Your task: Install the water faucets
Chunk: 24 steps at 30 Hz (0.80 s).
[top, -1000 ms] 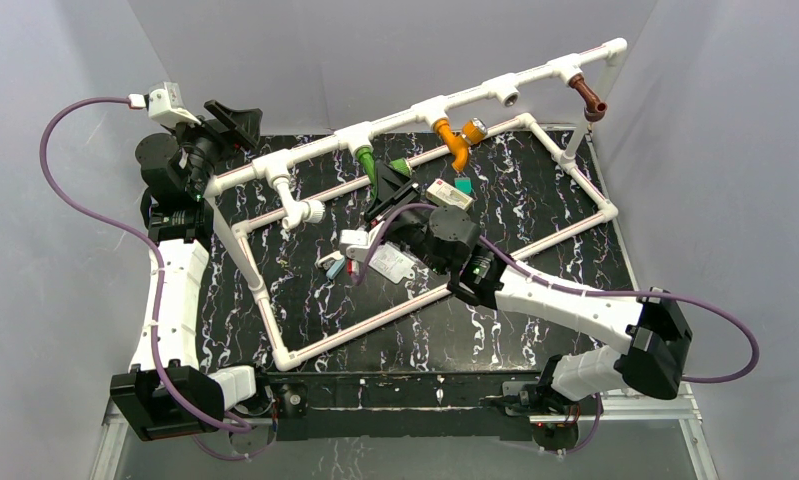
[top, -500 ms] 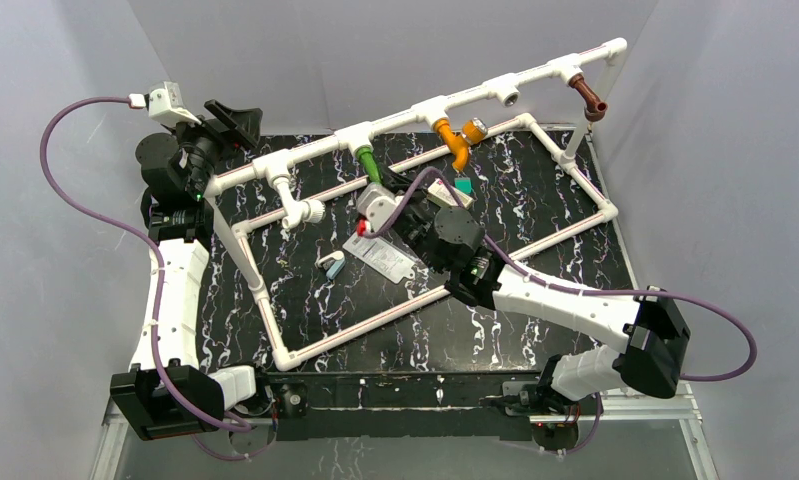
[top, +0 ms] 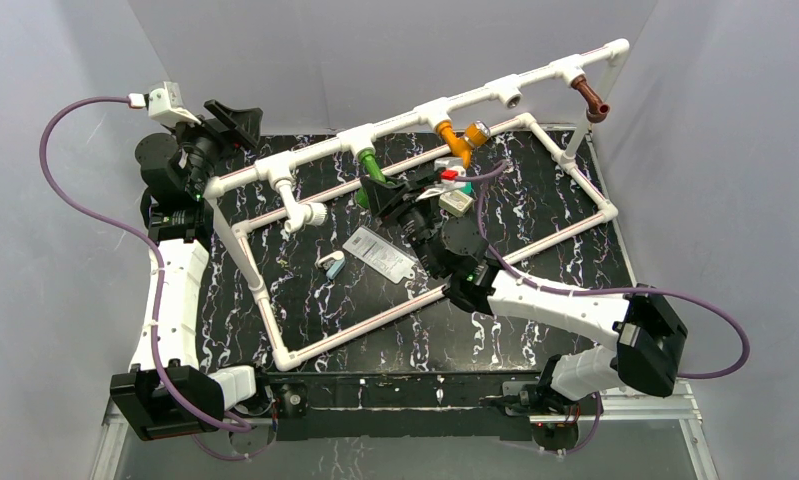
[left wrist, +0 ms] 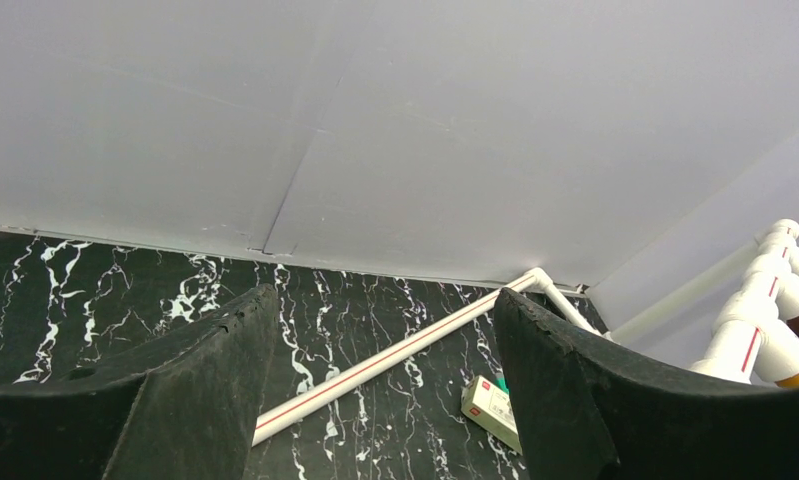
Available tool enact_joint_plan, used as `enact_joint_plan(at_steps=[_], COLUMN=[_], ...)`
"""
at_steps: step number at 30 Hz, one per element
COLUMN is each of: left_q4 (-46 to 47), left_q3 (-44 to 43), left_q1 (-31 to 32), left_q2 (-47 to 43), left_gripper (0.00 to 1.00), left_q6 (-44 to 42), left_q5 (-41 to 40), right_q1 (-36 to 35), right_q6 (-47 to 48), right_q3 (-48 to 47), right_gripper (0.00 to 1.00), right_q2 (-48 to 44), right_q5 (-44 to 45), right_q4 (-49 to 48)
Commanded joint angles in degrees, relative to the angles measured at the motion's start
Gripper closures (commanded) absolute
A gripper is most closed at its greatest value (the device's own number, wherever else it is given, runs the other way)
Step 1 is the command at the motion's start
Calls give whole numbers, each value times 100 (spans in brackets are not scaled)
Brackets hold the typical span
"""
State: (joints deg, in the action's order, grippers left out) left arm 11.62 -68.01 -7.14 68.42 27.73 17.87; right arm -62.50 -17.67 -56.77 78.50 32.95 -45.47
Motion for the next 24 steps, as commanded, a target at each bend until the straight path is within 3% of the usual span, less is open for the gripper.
enact_joint_plan(at_steps=[1,16,23,24], left_q4=[-1989,-1988,-1989,-1988], left_q3=[852,863,866,864], left_q1=[-130,-135,-134,-137], left_q2=[857,863,844,848], left_gripper=[24,24,24,24], left_q6=[-22,-27,-30,-30], left_q5=[-10,-25,-39,-37], right_q1=[19,45,49,49], right_q6=[-3008,-7257,-7419,-7354], right_q3=[123,-332,-647,-684], right_gripper=[99,99,99,94], right_q2=[-250,-472,-525,-533], right_q5=[705,939,907,899], right_q4=[-425,1115,1428,1505])
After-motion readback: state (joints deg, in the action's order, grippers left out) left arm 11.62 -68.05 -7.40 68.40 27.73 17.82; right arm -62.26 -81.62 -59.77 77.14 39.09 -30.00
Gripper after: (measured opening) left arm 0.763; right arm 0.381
